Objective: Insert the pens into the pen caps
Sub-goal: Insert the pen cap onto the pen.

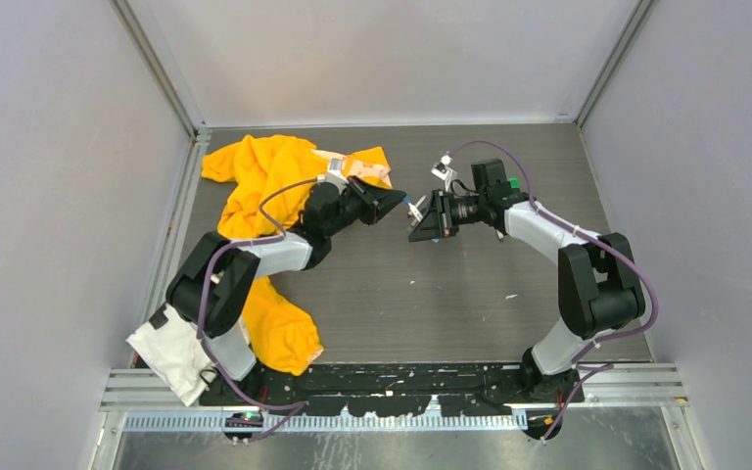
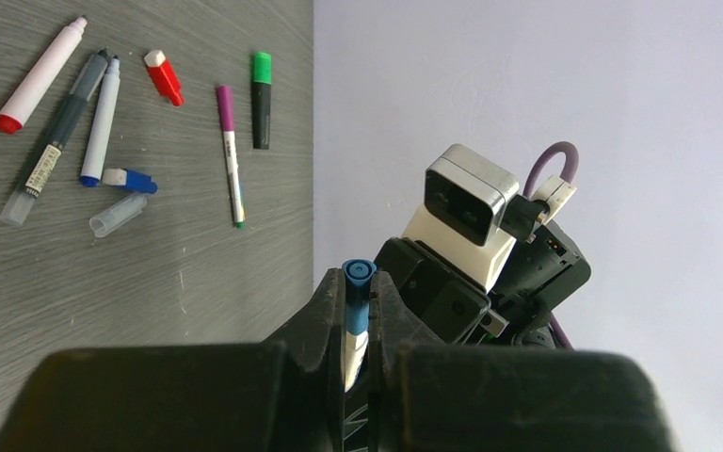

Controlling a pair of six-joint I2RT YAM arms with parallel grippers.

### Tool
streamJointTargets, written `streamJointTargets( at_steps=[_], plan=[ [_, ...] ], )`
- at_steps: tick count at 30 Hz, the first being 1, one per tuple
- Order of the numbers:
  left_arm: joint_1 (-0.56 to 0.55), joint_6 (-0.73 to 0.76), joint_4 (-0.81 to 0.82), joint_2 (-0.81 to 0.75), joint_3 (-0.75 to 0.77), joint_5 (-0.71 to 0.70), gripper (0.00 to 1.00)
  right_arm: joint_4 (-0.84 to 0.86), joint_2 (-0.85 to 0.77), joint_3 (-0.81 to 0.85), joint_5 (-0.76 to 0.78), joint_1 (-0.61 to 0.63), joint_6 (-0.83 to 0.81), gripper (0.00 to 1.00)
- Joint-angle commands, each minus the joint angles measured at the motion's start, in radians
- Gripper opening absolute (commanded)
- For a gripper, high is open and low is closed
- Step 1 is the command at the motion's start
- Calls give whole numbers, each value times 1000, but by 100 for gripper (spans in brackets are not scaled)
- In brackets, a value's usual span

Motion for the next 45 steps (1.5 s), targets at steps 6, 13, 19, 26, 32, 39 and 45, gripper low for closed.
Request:
streamJointTargets(
  at_steps=[6,13,19,26,32,39,45],
  plan=[
    [-11,12,39,14,24,82,1,46,4,25,12,-7,12,1],
    [-38,36,-4,13,58,143,1,60,2,24,37,-6,17,1],
    [-62,69,-70,-14,82,171,1,63,9,72,42,-7,20,1],
    [-67,172,-176,-58,258,213,1,-392,20,386,4,-5,-477,1],
    [-71,368,-294,-122,416,269,1,-237,-36,518,-15,-7,-456,1],
    [-77,561,-389,-237,474,322,1,617,-129,333,-82,-8,84,1],
    [-78,665,-493,-293,524,351,4,1070,-134,277,-146,4,413,1]
  ],
)
